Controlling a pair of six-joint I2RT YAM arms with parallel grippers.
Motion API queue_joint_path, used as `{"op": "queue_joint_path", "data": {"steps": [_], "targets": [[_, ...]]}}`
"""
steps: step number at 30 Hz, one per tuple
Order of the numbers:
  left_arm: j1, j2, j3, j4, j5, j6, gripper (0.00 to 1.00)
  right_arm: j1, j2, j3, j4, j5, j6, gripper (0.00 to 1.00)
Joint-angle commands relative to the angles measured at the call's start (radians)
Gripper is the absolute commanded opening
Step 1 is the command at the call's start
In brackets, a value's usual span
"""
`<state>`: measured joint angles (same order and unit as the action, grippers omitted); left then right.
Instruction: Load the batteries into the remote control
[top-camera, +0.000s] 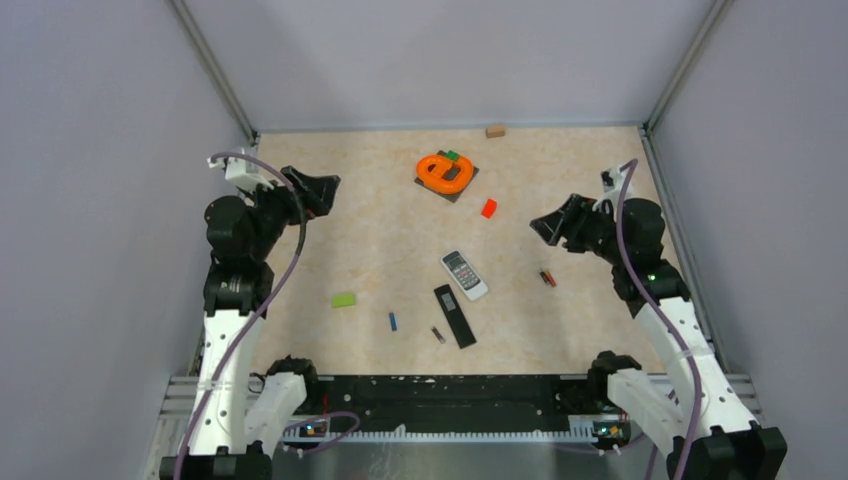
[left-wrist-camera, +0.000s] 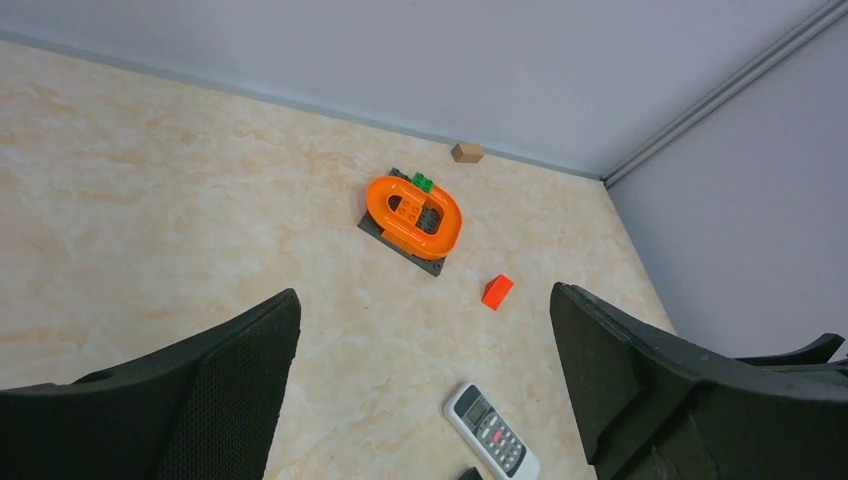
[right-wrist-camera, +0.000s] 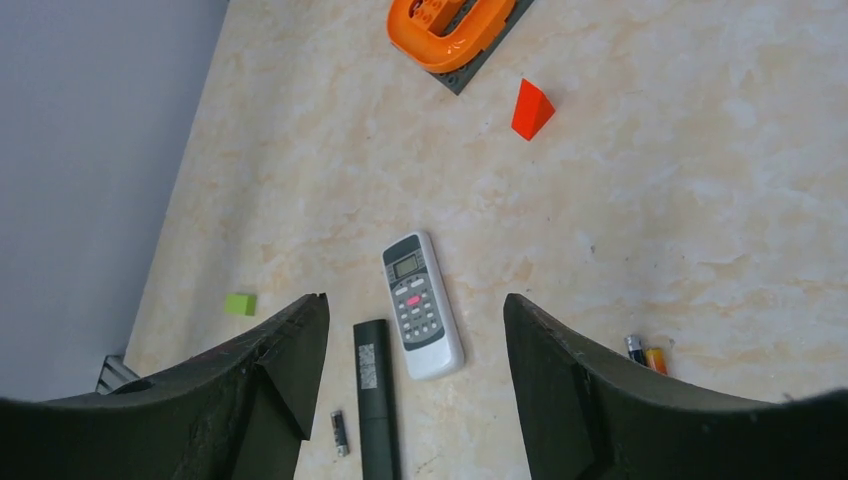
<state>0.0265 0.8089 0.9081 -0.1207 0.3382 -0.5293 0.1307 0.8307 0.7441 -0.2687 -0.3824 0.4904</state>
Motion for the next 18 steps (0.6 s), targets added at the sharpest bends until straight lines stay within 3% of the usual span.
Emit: {"op": "queue_joint_path", "data": {"steps": [1, 11, 18], "targets": [[0.005, -0.029, 0.027, -0.013, -0.024, 0.005, 0.99, 0.036, -0.018, 0.004, 0.034, 0.012, -0.014, 0.67], [0.005, -0.021, 0.001, 0.030, 0.133, 0.000, 0.99, 0.199, -0.014, -0.043, 0.085, 0.057, 0.035, 0.75], [0.005, -0.003, -0.011, 0.048, 0.189, -0.006, 0.99, 0.454, 0.078, -0.023, 0.042, 0.341, -0.001, 0.75]]}}
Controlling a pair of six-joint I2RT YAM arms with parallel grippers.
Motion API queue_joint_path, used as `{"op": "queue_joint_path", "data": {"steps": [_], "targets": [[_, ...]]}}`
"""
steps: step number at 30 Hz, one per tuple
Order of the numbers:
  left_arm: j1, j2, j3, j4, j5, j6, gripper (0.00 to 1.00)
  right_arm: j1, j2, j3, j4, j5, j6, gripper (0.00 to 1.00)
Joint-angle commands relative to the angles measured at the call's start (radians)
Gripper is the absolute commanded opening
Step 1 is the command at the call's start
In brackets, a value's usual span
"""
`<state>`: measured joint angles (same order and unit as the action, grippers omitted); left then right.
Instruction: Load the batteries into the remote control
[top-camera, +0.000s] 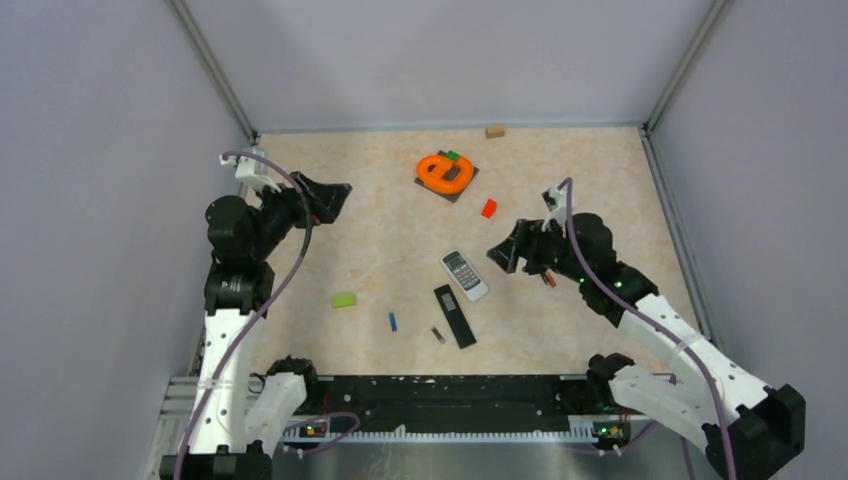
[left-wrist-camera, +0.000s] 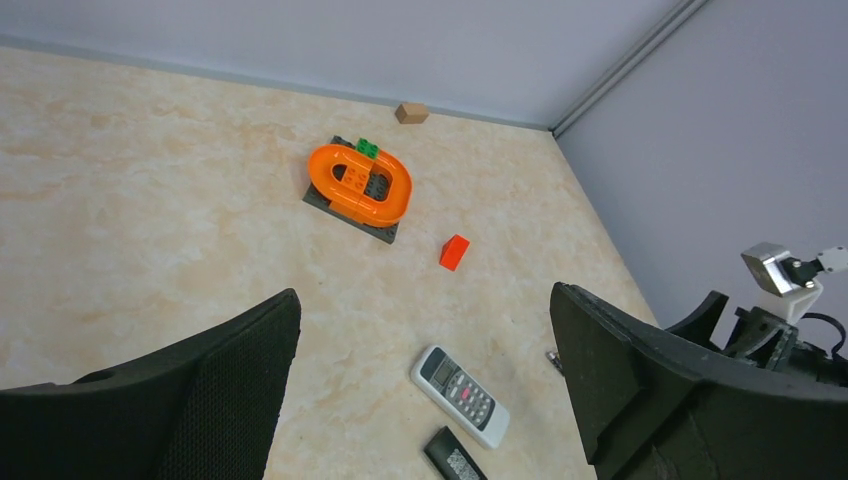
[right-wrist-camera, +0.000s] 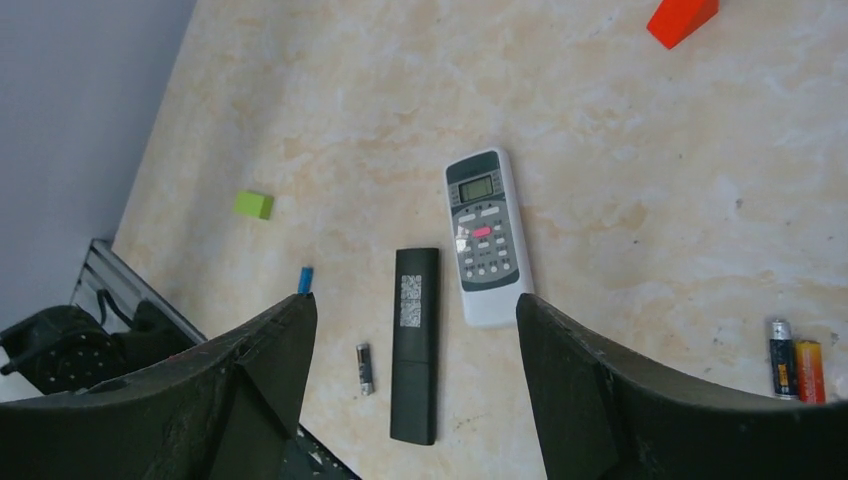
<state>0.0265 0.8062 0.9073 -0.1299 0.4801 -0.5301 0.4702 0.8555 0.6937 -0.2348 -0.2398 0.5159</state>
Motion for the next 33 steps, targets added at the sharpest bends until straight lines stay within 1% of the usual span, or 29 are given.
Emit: {"op": "queue_joint_path", "data": {"steps": [1, 5, 8, 13, 18, 22, 27, 31, 32, 33], "targets": [[0.004, -0.004, -0.015, 0.061, 0.043, -0.005, 0.99, 0.152, 0.078, 0.035, -0.002, 0.246, -0.035, 0.76], [0.005, -0.010, -0.033, 0.071, 0.008, -0.008, 0.99, 0.290, 0.198, 0.071, -0.039, 0.427, -0.085, 0.78], [0.005, -0.010, -0.038, 0.066, -0.021, -0.008, 0.99, 0.361, 0.320, 0.114, -0.064, 0.538, -0.124, 0.79], [0.005, -0.004, -0.041, 0.054, -0.050, -0.003, 0.99, 0.428, 0.490, 0.174, -0.077, 0.624, -0.168, 0.78], [0.004, 0.002, -0.041, 0.044, -0.067, 0.002, 0.99, 0.441, 0.606, 0.208, -0.075, 0.630, -0.181, 0.76], [0.005, 0.006, -0.046, 0.049, -0.066, 0.008, 0.99, 0.441, 0.694, 0.253, -0.116, 0.588, -0.200, 0.75], [0.006, 0.017, -0.050, 0.054, -0.063, 0.012, 0.99, 0.442, 0.732, 0.255, -0.102, 0.515, -0.228, 0.76], [0.004, 0.022, -0.053, 0.055, -0.061, 0.013, 0.99, 0.442, 0.780, 0.265, -0.108, 0.511, -0.232, 0.76], [0.004, 0.024, -0.054, 0.056, -0.058, 0.014, 0.99, 0.443, 0.795, 0.272, -0.115, 0.517, -0.231, 0.75], [0.005, 0.025, -0.054, 0.055, -0.057, 0.016, 0.99, 0.442, 0.809, 0.280, -0.123, 0.525, -0.223, 0.72]]}}
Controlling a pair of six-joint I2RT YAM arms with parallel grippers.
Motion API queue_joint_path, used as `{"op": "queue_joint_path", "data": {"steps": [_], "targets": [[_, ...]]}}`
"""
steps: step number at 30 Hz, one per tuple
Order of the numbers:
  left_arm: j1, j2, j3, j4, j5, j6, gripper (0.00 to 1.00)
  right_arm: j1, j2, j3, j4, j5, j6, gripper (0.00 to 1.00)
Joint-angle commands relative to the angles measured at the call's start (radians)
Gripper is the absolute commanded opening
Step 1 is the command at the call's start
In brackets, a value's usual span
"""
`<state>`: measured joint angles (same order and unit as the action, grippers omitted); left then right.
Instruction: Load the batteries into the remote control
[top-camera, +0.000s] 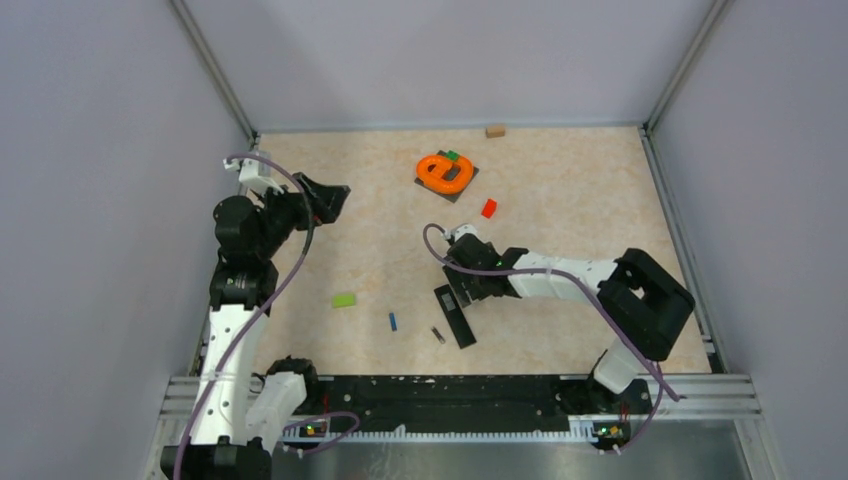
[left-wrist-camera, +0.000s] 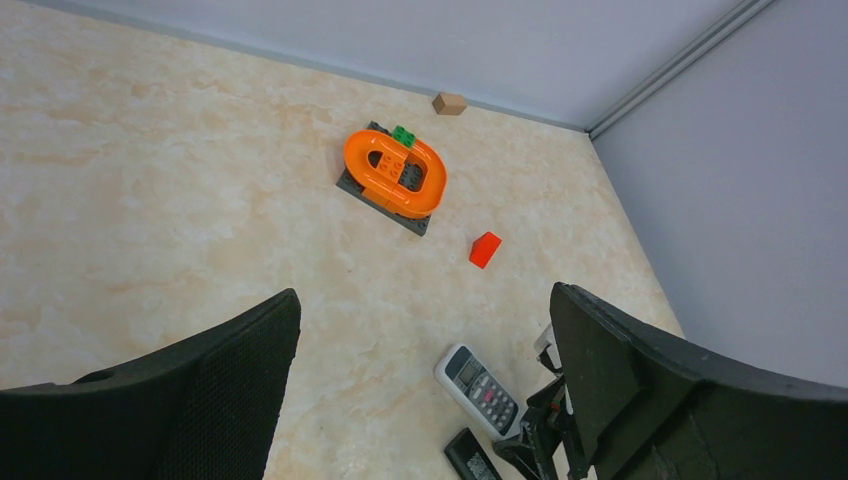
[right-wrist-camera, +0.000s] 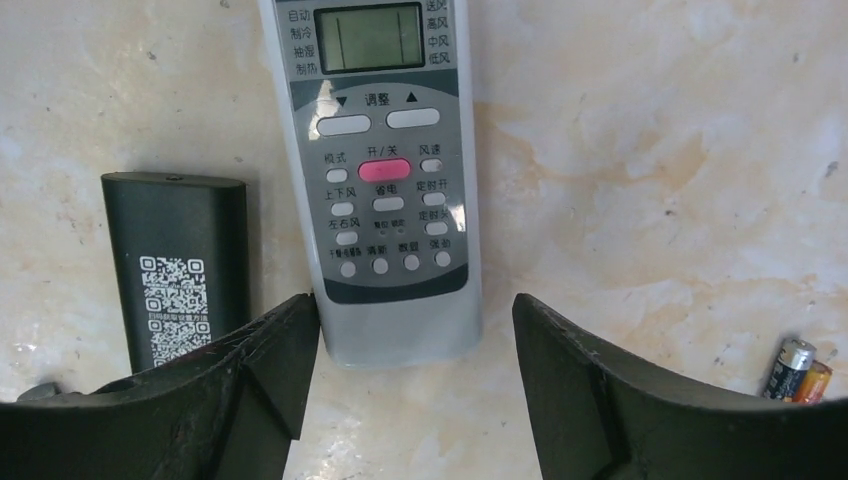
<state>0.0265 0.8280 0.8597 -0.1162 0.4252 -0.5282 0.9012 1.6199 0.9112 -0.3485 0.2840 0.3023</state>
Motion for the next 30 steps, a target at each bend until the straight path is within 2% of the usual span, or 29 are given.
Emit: {"op": "queue_joint_path", "data": {"steps": [1, 5, 13, 16, 19, 23, 30], "targets": [[0.005, 0.003, -0.006, 0.040, 0.000, 0.015, 0.99, 0.011, 0.060, 0.075, -0.016, -0.001, -0.007, 0.67], [0.004, 0.006, -0.003, 0.040, 0.000, 0.020, 0.99, 0.011, 0.109, 0.107, -0.026, -0.011, -0.005, 0.60], [0.004, -0.003, 0.002, 0.020, 0.002, 0.031, 0.99, -0.008, 0.143, 0.115, -0.001, -0.067, 0.014, 0.59], [0.005, -0.008, -0.003, 0.014, -0.006, 0.026, 0.99, -0.031, 0.125, 0.100, 0.030, -0.074, 0.038, 0.48], [0.005, -0.003, -0.008, -0.005, -0.032, 0.006, 0.99, -0.059, 0.076, 0.083, 0.091, -0.082, 0.063, 0.44], [0.004, 0.019, -0.044, -0.037, -0.081, -0.090, 0.99, -0.100, -0.017, 0.042, 0.207, -0.154, 0.096, 0.43], [-0.037, 0.155, -0.209, 0.163, 0.145, -0.385, 0.99, -0.137, -0.090, 0.001, 0.377, -0.407, 0.165, 0.43]]}}
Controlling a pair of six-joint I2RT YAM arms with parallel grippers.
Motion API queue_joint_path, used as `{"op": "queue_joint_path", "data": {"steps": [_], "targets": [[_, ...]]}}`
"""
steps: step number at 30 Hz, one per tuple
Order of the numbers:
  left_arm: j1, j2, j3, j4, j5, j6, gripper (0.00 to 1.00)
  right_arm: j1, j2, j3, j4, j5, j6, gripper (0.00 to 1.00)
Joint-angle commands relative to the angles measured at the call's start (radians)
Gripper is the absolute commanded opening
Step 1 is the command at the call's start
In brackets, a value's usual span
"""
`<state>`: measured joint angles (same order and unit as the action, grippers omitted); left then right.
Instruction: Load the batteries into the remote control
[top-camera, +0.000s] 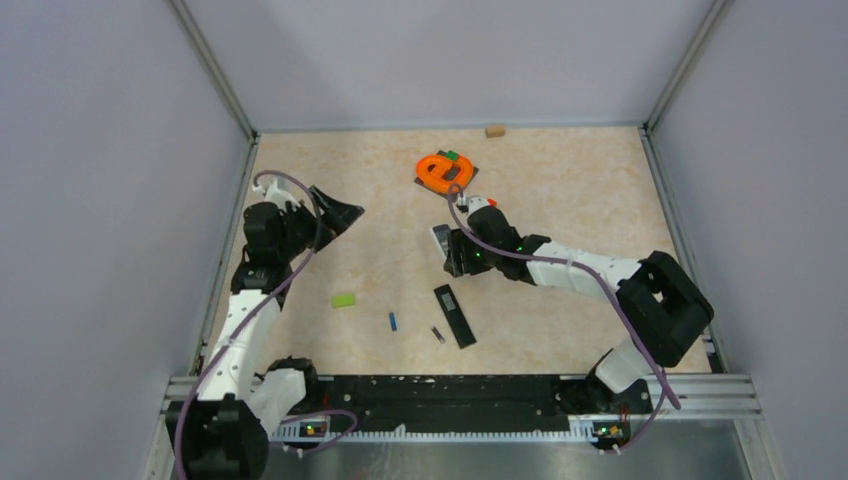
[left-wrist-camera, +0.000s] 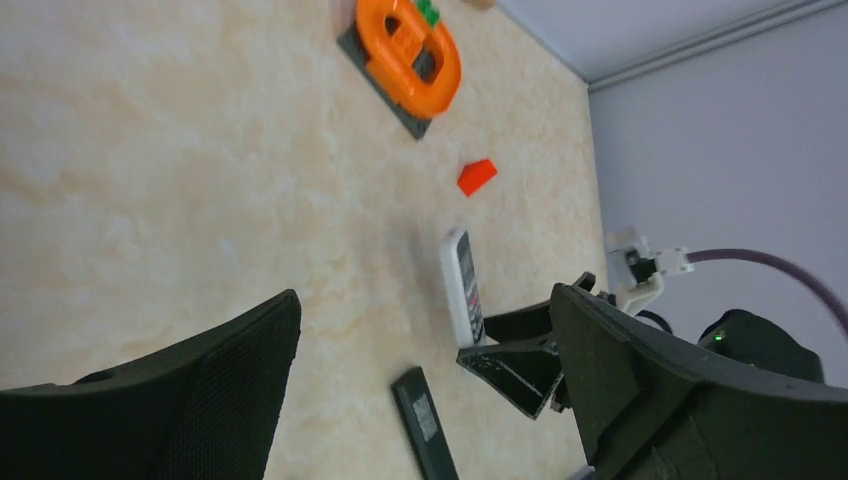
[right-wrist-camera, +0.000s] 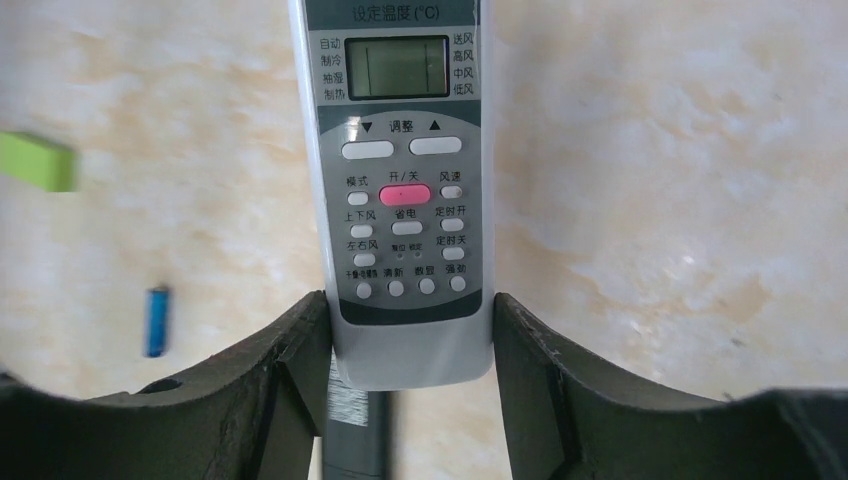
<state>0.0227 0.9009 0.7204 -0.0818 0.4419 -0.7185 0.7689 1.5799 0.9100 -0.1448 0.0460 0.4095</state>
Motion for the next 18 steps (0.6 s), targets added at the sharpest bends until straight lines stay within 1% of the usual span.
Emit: {"op": "queue_joint_path", "data": {"steps": [1, 3, 6, 8, 10, 11, 14, 18], "targets": [[-0.061, 0.109, -0.077, 0.141, 0.138, -0.223, 0.99, -0.005, -0.049, 0.003, 0.189, -0.200, 0.071, 0.43], [-0.105, 0.159, -0.072, 0.156, 0.150, -0.233, 0.99, -0.005, -0.043, -0.004, 0.232, -0.259, 0.101, 0.43], [-0.180, 0.207, -0.052, 0.160, 0.128, -0.224, 0.99, -0.005, -0.032, -0.015, 0.295, -0.324, 0.150, 0.43], [-0.223, 0.226, -0.044, 0.158, 0.089, -0.219, 0.99, -0.003, -0.025, -0.019, 0.319, -0.350, 0.172, 0.43], [-0.260, 0.253, -0.035, 0.110, 0.014, -0.234, 0.99, -0.002, -0.024, -0.022, 0.343, -0.372, 0.185, 0.43], [-0.271, 0.273, -0.036, 0.095, -0.012, -0.254, 0.99, -0.002, -0.023, -0.022, 0.351, -0.384, 0.187, 0.43], [-0.293, 0.340, -0.054, 0.171, 0.022, -0.313, 0.99, 0.000, -0.008, -0.007, 0.350, -0.414, 0.187, 0.43], [-0.325, 0.380, -0.029, 0.204, 0.007, -0.319, 0.95, 0.002, 0.007, 0.009, 0.330, -0.446, 0.184, 0.43]]}}
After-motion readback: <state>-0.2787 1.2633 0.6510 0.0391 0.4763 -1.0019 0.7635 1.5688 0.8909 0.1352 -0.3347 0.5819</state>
